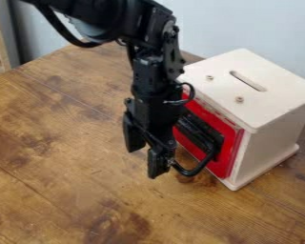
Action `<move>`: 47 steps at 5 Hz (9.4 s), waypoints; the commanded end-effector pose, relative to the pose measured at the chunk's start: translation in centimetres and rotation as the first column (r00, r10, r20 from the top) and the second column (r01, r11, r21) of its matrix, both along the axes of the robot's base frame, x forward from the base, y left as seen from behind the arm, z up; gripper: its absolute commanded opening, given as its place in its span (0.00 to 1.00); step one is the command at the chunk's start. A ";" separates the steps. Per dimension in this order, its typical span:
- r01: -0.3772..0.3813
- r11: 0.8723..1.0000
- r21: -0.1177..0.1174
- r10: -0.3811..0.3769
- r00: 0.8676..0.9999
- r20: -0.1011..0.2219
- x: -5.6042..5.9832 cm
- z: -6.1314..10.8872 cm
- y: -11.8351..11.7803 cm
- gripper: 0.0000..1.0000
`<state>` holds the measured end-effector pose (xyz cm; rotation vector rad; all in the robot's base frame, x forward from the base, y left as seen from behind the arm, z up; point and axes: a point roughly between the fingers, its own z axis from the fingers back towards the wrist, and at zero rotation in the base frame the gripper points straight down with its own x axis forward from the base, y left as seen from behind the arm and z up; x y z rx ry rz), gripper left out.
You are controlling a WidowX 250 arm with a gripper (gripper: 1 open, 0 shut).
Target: Close the drawer
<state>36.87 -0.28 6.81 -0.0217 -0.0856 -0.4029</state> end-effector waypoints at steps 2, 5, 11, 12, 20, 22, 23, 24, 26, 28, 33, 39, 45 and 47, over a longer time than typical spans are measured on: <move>0.051 0.999 0.010 -0.052 0.993 0.106 1.1 4.5 1.9 1.00; 0.012 1.000 0.012 -0.013 0.992 0.128 0.8 5.5 1.0 1.00; -0.075 0.997 -0.014 0.076 0.993 0.091 0.8 6.1 -0.4 1.00; -0.030 0.999 -0.009 0.031 0.996 0.082 1.0 5.8 0.7 1.00; -0.130 0.992 -0.005 0.130 0.987 0.096 0.6 3.5 -1.1 1.00; -0.326 0.945 -0.017 0.325 0.939 0.110 -0.4 4.5 -1.2 1.00; -0.367 0.930 -0.024 0.368 0.925 0.091 0.2 4.8 0.0 1.00; -0.356 0.934 -0.026 0.357 0.931 0.079 0.9 4.4 1.2 1.00; -0.304 0.952 -0.020 0.305 0.949 0.076 0.9 3.8 0.9 1.00; -0.202 0.979 -0.021 0.203 0.975 0.092 0.2 4.5 -0.2 1.00; -0.122 0.992 0.001 0.122 0.986 0.110 -3.1 10.8 1.6 1.00; -0.156 0.988 -0.007 0.156 0.986 0.054 -3.6 7.3 0.6 1.00; -0.118 0.993 -0.016 0.119 0.991 0.065 -4.0 9.1 -1.6 1.00; -0.091 0.996 -0.004 0.091 0.992 0.088 -4.1 9.2 -1.0 1.00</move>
